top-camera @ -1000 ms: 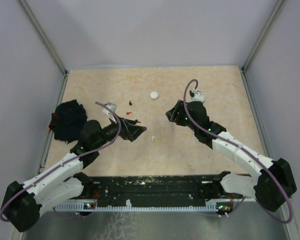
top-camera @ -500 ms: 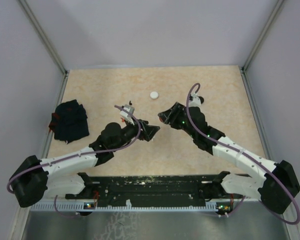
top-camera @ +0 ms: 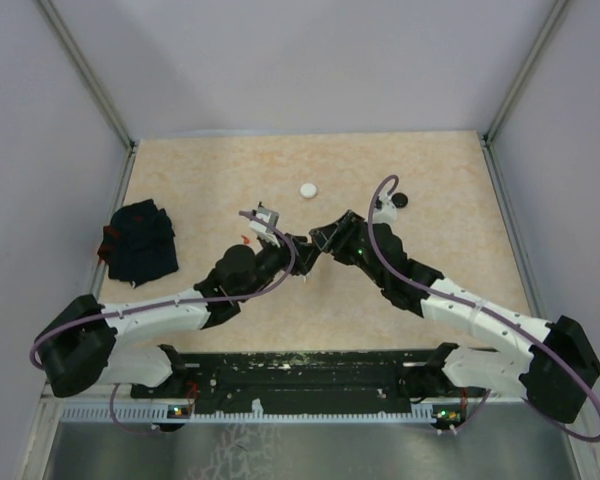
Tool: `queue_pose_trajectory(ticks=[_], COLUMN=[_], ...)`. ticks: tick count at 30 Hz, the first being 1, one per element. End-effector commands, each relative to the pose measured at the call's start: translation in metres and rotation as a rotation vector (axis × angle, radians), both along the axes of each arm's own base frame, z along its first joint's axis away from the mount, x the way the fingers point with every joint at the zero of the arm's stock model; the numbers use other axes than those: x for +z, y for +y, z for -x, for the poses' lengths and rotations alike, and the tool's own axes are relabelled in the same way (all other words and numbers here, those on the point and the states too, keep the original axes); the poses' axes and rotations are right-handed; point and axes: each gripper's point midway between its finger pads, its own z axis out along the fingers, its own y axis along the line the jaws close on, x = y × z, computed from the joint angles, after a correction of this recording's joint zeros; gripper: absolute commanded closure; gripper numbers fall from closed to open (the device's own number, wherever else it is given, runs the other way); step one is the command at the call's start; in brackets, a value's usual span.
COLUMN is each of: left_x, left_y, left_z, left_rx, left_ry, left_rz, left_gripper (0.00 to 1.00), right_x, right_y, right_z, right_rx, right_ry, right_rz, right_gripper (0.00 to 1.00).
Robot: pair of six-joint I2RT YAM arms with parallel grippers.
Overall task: Insert the wireless bluetooth earbuds into the charging case
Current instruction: Pick up the charging case at the center of the board.
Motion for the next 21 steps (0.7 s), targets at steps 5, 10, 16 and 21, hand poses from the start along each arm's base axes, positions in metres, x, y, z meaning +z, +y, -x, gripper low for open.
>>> queue_pose_trajectory(ticks=[5,10,16,21], left_x=[0.019,0.02,0.021,0.019], left_y=[-0.01,-0.013,-0.008,-0.001], left_z=[-0.004,-0.004,-0.003,0.002], left_rx=[-0.002,-0.016,-0.021,-0.041], left_ry=[-0.081,-0.114,-0.185,-0.299], left_rz=[0.053,0.039,-0.014,-0.099], left_gripper=[0.43,0.57,0.86,0.9], right_x=[0.02,0.019,0.023,0.036], right_y=[0.004,0.007,0.007,0.003], right_z=[-0.002,-0.001,0.001,0.002], right_rx=[-0.031,-0.013,0.002,0.019], right_ry=[-0.043,-0.044,-0.064,-0.1], right_rz=[-0.09,-0.083,-0.064,-0.014], right_gripper=[0.55,0.54,0.43,0.24])
